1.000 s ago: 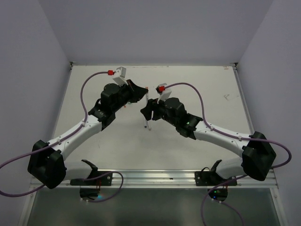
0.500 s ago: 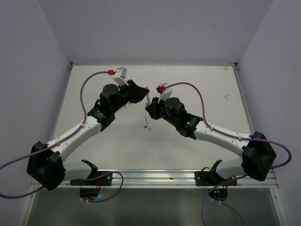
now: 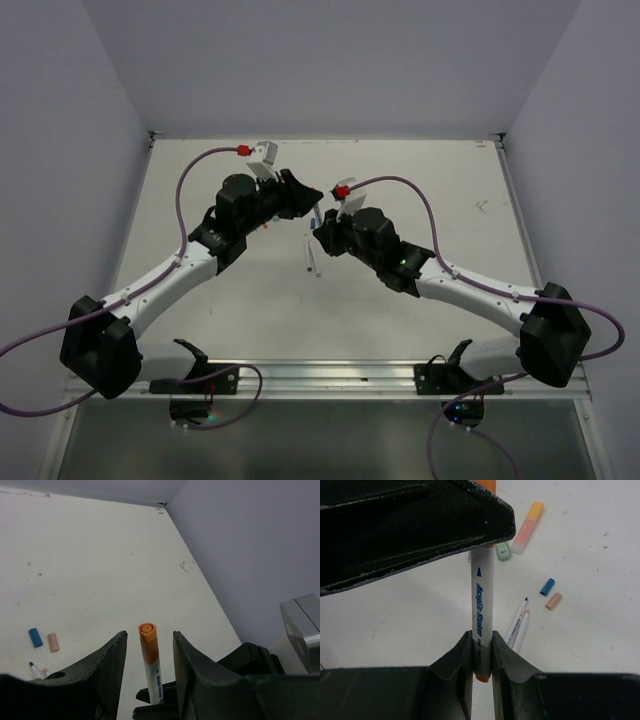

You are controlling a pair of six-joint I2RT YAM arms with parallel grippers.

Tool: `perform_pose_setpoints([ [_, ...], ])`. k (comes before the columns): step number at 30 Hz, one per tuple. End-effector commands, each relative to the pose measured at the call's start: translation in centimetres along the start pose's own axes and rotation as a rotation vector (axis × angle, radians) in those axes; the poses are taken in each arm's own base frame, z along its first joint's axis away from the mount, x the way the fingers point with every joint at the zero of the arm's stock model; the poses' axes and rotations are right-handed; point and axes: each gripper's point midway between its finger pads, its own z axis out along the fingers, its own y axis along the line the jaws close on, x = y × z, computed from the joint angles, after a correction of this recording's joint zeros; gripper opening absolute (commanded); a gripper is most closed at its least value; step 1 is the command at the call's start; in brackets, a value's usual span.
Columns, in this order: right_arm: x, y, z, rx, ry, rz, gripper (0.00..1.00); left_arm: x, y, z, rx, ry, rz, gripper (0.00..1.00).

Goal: Open the pen caps

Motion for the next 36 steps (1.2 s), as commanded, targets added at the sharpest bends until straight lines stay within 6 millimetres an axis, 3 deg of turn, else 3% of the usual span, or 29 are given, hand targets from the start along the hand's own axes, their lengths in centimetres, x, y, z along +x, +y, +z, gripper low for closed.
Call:
perform_pose_setpoints([
  [1,-0.7,0.2,-0.6,-0.015,-0.021,-0.026,0.0,-1.3,-1.8,0.3,0.055,-0.009,0.027,0.44],
  [7,-0.9,0.4,-0.5,-0.022,-0.022,-0.033,0.0,-1.0,-1.7,0.6,0.052,0.009,0.022,0.36],
  [18,-0.9,0.6,-0.3,-0.028,-0.021,-0.037,0.0,-0.5,-1.3,0.8,0.04,0.025,0.012,0.11],
  [21,-0.8,0.6,-0.3,-0.029,-0.015,-0.044,0.0,-0.8,-1.3,0.8,0.036,0.013,0.011,0.0],
  [23,-0.5,0.4,-0.4,-0.032,-0.008,-0.052,0.0,-1.3,-1.2,0.8,0.023,-0.011,0.008,0.0],
  [28,1.0,0.1,-1.3,-0.046,0.016,-0.077,0.0,-4.1,-1.9,0.2,0.011,-0.113,0.02,0.0],
  [36,6.3,-1.3,-3.2,-0.075,0.133,-0.151,0.0,-10.9,-3.4,-1.7,-0.016,-0.349,0.036,0.0],
])
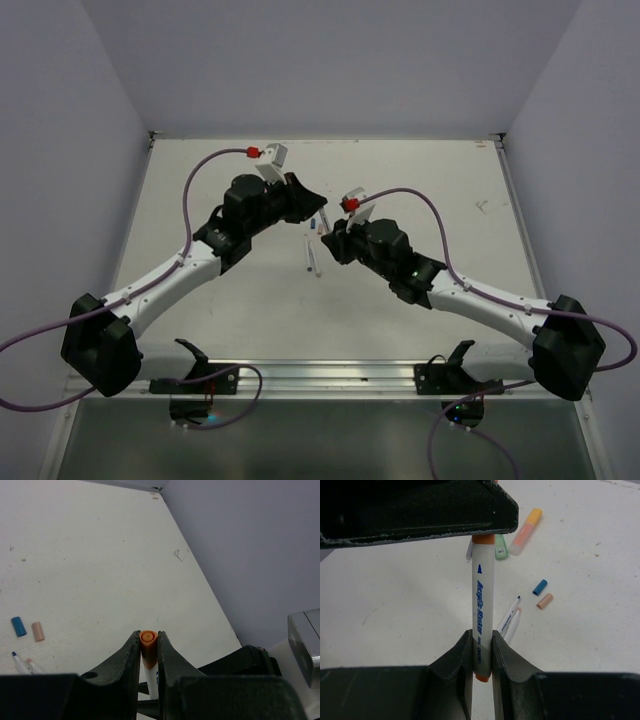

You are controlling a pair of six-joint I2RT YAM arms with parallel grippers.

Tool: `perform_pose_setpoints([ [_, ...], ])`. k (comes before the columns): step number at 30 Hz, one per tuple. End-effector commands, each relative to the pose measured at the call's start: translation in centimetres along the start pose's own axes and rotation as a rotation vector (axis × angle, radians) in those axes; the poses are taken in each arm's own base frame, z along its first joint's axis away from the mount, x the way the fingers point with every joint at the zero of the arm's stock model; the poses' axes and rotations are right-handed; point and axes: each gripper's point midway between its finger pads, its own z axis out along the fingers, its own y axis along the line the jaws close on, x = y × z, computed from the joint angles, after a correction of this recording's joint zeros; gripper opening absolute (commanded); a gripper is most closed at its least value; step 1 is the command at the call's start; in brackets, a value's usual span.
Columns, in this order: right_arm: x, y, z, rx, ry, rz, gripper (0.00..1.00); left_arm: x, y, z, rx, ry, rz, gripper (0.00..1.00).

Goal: Open the pen caps

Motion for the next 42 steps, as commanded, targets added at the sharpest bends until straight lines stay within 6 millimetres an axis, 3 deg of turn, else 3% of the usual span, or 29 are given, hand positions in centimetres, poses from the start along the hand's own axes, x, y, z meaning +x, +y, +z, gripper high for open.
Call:
perform_pose_setpoints([
  [1,5.5,-0.3,-1.7,-0.038,0.169,-0.07,0.0,-12.4,-2.8,-2.8,-0.012,-0.421,0.053,0.0],
  [5,6.6,-0.8,-2.1,-0.027,0.185,-0.076,0.0,-15.4,-3.7,-4.7,-0.004,-0.557,0.032,0.0],
  [11,8.2,-1.1,-2.4,-0.021,0.208,-0.047,0.0,-17.9,-4.0,-7.4,-0.009,-0.707,0.004,0.0],
  [22,10.2,-1.6,-2.6,0.0,0.231,0.005,0.0,-20.4,-3.2,-12.3,-0.082,-0.889,-0.032,0.0],
  [27,11.1,-1.9,-2.5,0.007,0.245,0.003,0.0,-21.2,-2.5,-13.6,-0.105,-0.923,-0.061,0.0],
  [32,11.1,-1.8,-2.5,0.003,0.242,0.004,0.0,-21.1,-1.7,-13.1,-0.108,-0.89,-0.084,0.0],
  [37,9.5,-1.4,-2.7,-0.006,0.2,0.015,0.0,-18.9,-1.9,-9.8,-0.09,-0.714,-0.034,0.0],
  [39,8.6,-1.2,-2.7,-0.008,0.182,0.019,0.0,-18.3,-2.2,-8.8,-0.079,-0.649,-0.013,0.11],
  [42,6.8,-0.7,-2.8,-0.022,0.144,0.023,0.0,-15.2,-2.5,-6.4,-0.028,-0.485,0.024,0.31],
])
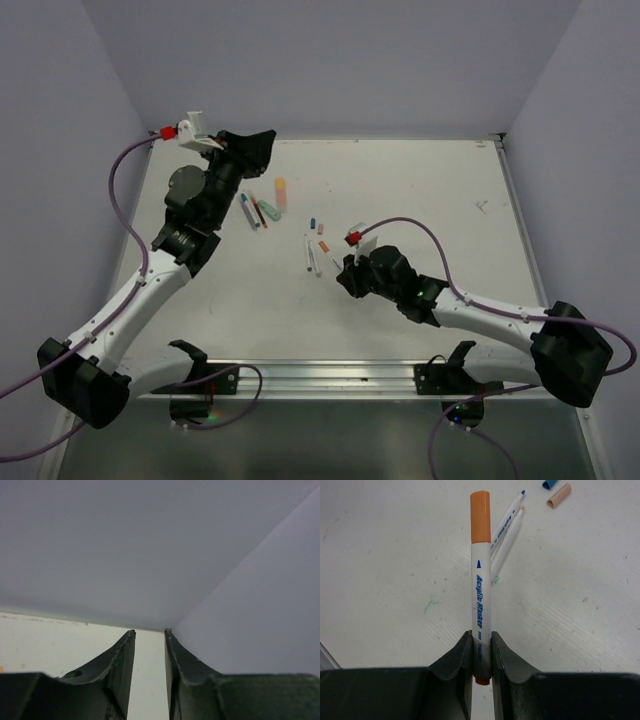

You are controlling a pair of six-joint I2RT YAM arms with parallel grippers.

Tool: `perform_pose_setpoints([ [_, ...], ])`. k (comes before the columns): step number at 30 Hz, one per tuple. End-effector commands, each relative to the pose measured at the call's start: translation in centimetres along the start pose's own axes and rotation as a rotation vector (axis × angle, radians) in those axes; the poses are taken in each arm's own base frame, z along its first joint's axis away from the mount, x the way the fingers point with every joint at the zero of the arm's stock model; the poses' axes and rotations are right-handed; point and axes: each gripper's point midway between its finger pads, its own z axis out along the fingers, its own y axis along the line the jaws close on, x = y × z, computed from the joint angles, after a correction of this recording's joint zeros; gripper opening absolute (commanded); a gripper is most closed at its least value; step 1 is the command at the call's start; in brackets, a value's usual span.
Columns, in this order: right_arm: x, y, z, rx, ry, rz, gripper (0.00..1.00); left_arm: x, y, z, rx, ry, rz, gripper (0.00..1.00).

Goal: Open the pen caps

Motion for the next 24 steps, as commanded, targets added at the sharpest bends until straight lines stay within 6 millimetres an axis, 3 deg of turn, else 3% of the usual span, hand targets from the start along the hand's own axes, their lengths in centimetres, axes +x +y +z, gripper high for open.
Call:
perform_pose_setpoints([
  [1,-4.8,1.1,-0.8,-0.019,-0.116,0.022,0.0,5.2,0.0,-0.1,0.051,0.231,0.032,0.35],
  [2,-5.2,1.2,-1.0,-0.023,-0.125,0.022,0.0,6.3,-0.1,-0.2,0.067,0.273,0.031,0.43],
  [5,-7.0,1.7,-1.5,-0.03,-0.167,0.038,0.0,10.3,0.3,-0.8,0.11,0.421,0.015,0.51],
  [8,-9.1,1.7,-1.9,-0.018,-0.22,0.054,0.0,13.6,1.0,-1.7,0.121,0.533,-0.017,0.57],
  [11,-11.0,1.5,-2.1,0.01,-0.268,0.062,0.0,15.7,1.4,-2.4,0.116,0.592,-0.047,0.59],
  [18,-13.9,2.0,-2.2,0.009,-0.338,0.072,0.0,18.1,1.6,-3.0,0.102,0.654,-0.08,0.61],
  [24,-15.1,2.3,-1.9,0.002,-0.361,0.073,0.0,19.5,2.0,-3.1,0.084,0.687,-0.091,0.54],
])
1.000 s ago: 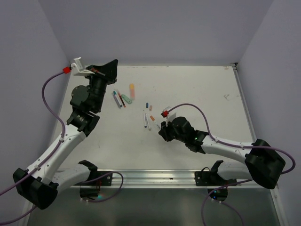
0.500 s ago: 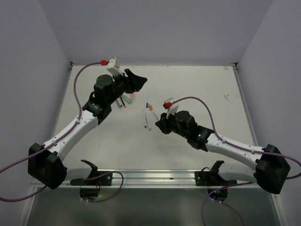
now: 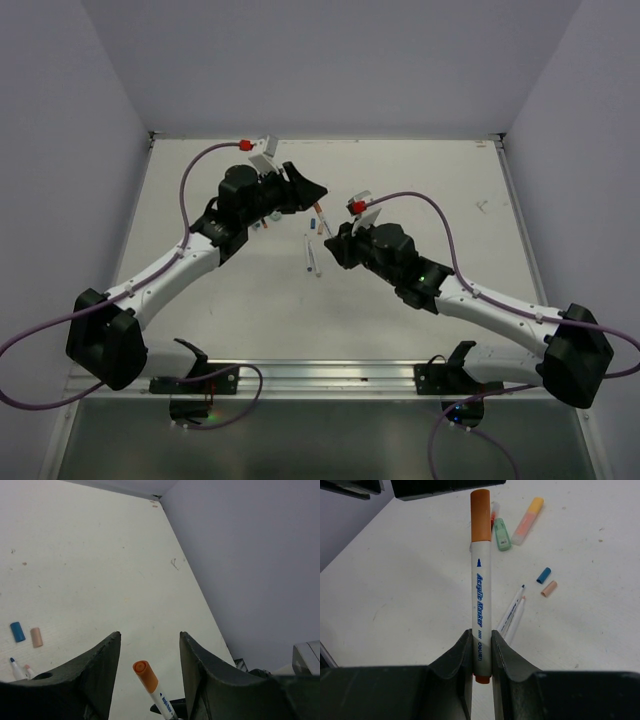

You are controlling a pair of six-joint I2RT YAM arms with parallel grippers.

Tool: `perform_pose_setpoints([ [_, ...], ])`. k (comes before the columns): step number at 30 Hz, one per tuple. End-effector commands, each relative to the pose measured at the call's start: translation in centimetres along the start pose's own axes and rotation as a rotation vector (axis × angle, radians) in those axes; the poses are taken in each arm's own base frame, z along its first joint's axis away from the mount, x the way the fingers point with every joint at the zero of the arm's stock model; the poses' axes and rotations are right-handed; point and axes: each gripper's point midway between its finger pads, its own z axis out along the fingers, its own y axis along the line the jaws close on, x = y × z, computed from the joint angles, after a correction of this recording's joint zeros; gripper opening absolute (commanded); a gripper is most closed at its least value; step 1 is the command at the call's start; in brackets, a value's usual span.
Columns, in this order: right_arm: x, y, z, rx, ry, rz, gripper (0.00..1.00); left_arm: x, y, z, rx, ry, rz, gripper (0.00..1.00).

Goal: Open the pen caps

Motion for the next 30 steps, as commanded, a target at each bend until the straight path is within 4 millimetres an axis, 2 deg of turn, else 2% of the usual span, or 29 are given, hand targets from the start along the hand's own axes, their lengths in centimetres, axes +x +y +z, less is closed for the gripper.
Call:
perform_pose_setpoints([
  [1,-3.8,0.7,0.4,-0.004,-0.107,0.024,0.0,1.0,-0.3,0.4,0.019,0.031,-0.022,0.52],
  [5,-4.0,0.9,0.7,-0.007,-0.113,0.031,0.0,1.3,-0.1,0.7,0.009,0.036,-0.023,0.47],
  [15,-4.2,1.1,1.0,-0.011,-0.117,0.032,0.0,1.7,-0.1,1.0,0.007,0.047,-0.03,0.42],
  [25,-4.1,0.8,1.2,-0.001,-0.123,0.039,0.0,1.6,-0.7,1.1,0.017,0.042,-0.03,0.26],
  [30,-4.2,0.8,1.4,0.001,-0.127,0.04,0.0,1.8,-0.9,1.1,0.021,0.044,-0.035,0.26],
])
